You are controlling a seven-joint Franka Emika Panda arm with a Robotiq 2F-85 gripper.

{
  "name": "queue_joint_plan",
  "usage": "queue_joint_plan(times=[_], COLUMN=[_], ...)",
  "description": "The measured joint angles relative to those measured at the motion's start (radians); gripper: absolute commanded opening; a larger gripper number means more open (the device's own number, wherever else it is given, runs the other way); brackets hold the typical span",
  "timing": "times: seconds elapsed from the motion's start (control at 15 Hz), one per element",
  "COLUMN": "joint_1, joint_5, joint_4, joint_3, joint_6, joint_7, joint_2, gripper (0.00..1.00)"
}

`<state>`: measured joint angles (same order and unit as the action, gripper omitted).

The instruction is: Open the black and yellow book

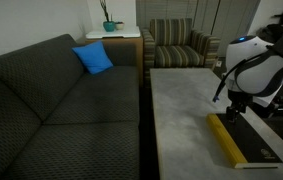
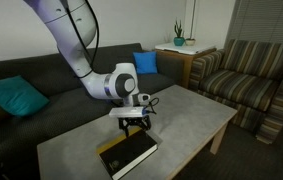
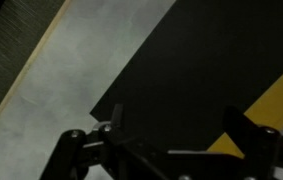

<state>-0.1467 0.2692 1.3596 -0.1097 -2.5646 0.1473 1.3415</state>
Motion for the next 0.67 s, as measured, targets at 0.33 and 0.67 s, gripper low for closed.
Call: queue_joint_plan(times=[0.33, 0.67], joint_1=[0.056, 0.062], joint_5=[-0.003, -0.002], joint_4=[-0.125, -0.153], joint_3=[-0.052, -0.050], joint_6=[0.069, 0.069], joint_7=[-0.043, -0.044], joint_2=[0.051, 0.077], gripper=[1.00, 1.00])
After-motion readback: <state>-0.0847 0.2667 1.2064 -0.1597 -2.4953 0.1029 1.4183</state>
